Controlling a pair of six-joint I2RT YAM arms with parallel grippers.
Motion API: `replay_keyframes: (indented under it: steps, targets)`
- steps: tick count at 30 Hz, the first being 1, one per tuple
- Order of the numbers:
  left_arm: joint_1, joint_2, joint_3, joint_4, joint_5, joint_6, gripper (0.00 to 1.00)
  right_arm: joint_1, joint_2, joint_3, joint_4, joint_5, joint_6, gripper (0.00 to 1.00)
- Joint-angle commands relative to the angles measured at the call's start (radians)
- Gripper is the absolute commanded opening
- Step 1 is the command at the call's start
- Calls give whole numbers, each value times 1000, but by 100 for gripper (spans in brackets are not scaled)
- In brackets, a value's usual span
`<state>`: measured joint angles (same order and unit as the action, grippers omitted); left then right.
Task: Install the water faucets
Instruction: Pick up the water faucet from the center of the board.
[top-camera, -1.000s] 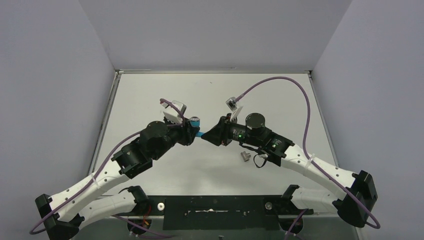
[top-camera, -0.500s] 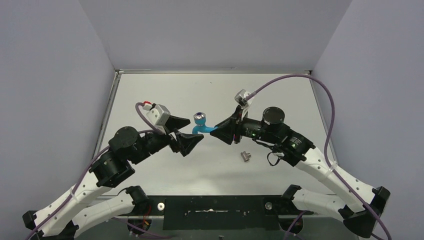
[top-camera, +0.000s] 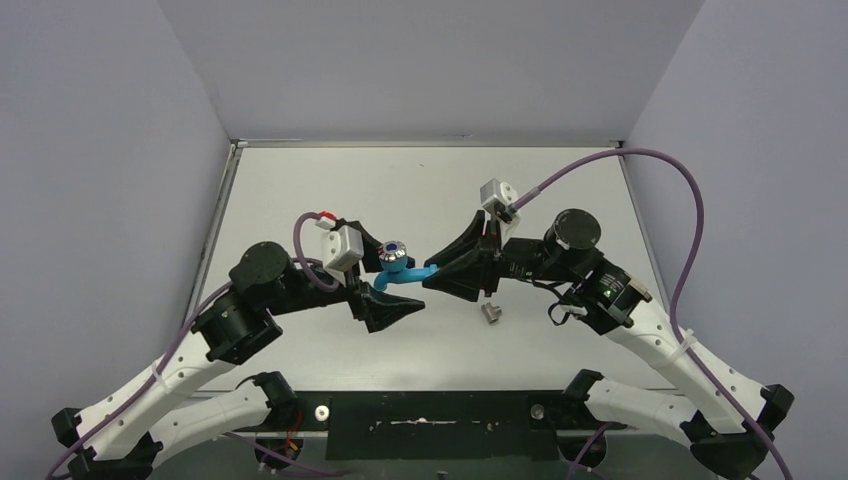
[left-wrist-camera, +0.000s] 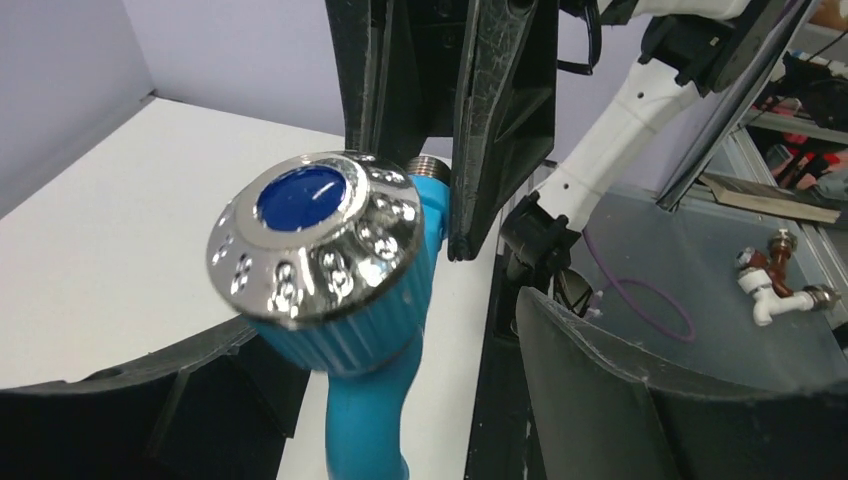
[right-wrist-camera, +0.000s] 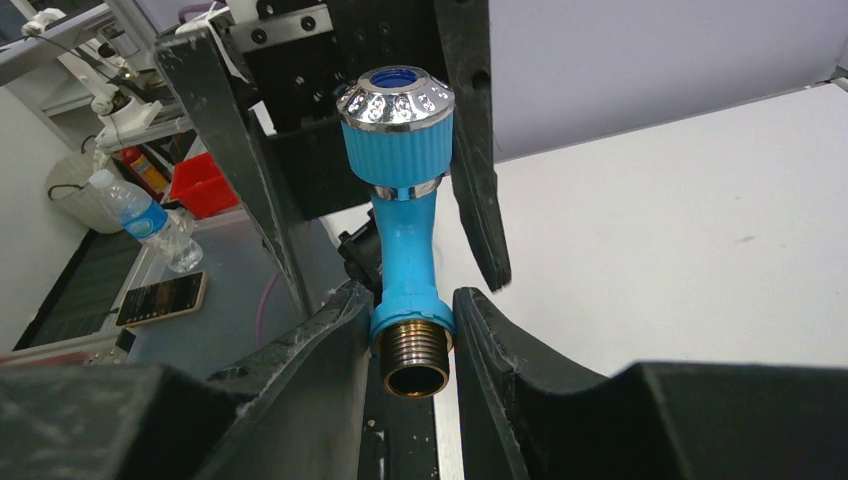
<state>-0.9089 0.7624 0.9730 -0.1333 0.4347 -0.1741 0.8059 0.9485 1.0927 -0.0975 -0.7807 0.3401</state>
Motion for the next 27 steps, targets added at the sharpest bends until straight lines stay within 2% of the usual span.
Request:
replay_keyframes:
  steps: [1, 6, 10, 12, 15, 18, 27]
  targets:
    - [2, 39, 57, 65, 111, 24, 68, 5, 17, 70, 109, -53, 22, 0]
    - [2, 52, 64, 81, 132, 28, 54, 9, 27, 87, 58, -68, -6, 0]
    - [2, 42, 57, 105, 132, 19, 49, 10, 30, 98, -2, -69, -36, 0]
    - [2, 39, 55, 114, 137, 14, 48, 11, 32, 106, -37, -67, -53, 0]
    - [2, 33, 54, 118, 148, 6, 55, 11, 29, 107, -60, -69, -67, 0]
    - [2, 25, 46, 160, 153, -8, 56, 12, 27, 106, -68, -73, -69, 0]
    - [2, 36, 31, 181, 150, -21, 48, 22, 36, 93, -36, -72, -52, 0]
